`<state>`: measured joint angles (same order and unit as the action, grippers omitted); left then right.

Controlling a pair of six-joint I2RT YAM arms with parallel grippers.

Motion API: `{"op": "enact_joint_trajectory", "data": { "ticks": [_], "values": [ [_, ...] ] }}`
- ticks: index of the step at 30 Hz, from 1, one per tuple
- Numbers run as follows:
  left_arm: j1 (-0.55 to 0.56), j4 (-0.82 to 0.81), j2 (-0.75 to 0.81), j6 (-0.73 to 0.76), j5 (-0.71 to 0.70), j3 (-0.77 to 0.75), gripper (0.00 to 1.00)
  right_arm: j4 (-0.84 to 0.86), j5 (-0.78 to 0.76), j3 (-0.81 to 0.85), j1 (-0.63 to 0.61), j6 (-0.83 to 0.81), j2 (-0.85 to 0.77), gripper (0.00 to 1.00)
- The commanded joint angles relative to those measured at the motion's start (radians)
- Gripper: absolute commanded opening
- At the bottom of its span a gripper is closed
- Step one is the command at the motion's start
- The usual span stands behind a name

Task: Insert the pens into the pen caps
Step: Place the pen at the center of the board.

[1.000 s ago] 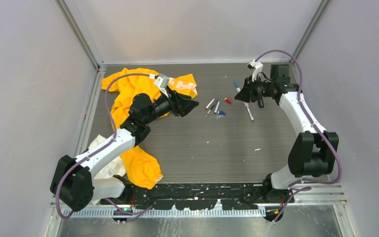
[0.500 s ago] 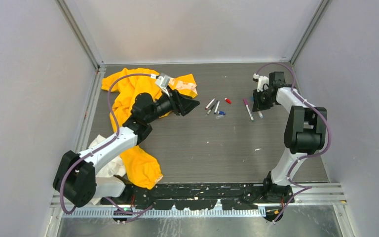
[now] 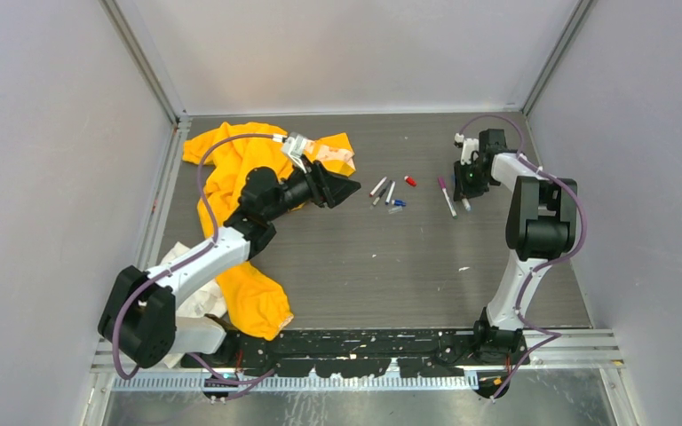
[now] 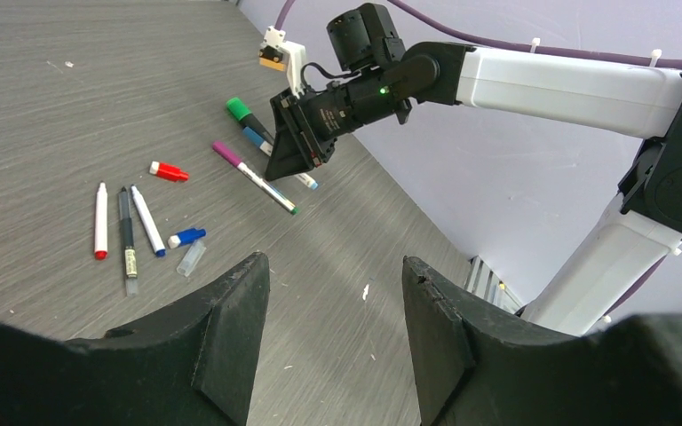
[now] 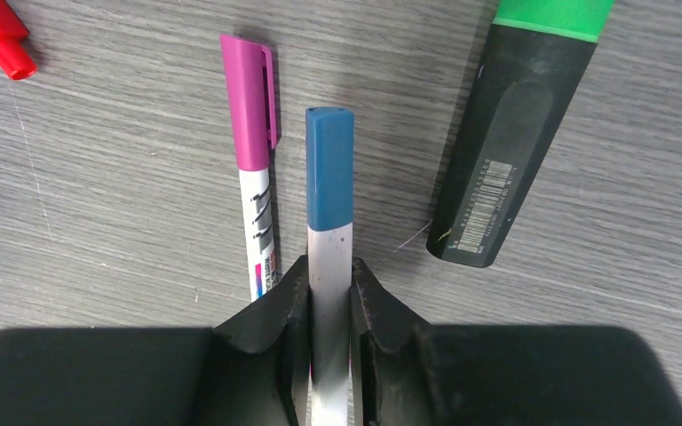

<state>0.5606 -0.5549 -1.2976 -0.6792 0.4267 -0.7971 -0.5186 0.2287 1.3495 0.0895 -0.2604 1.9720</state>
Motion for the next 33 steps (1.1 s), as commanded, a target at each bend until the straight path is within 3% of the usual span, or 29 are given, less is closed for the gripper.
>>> {"op": "enact_joint_trajectory", "data": {
  "ticks": [1, 14, 21, 33],
  "values": [
    [-0.007, -0.068, -0.012, -0.015, 0.008, -0.006, 0.57, 0.0, 0.002, 0.033, 0.008, 0.013, 0.006, 0.25],
    [-0.007, -0.073, -0.03, -0.037, 0.021, -0.017, 0.57, -0.059, 0.05, 0.08, 0.031, 0.007, -0.031, 0.31],
    [-0.008, -0.075, -0.029, -0.036, 0.021, -0.019, 0.57, -0.085, 0.095, 0.121, 0.051, 0.01, -0.111, 0.4],
    [-0.025, -0.071, -0.025, -0.036, 0.019, -0.011, 0.57, -0.122, 0.548, 0.099, 0.039, 0.044, -0.238, 0.44]
  ]
}}
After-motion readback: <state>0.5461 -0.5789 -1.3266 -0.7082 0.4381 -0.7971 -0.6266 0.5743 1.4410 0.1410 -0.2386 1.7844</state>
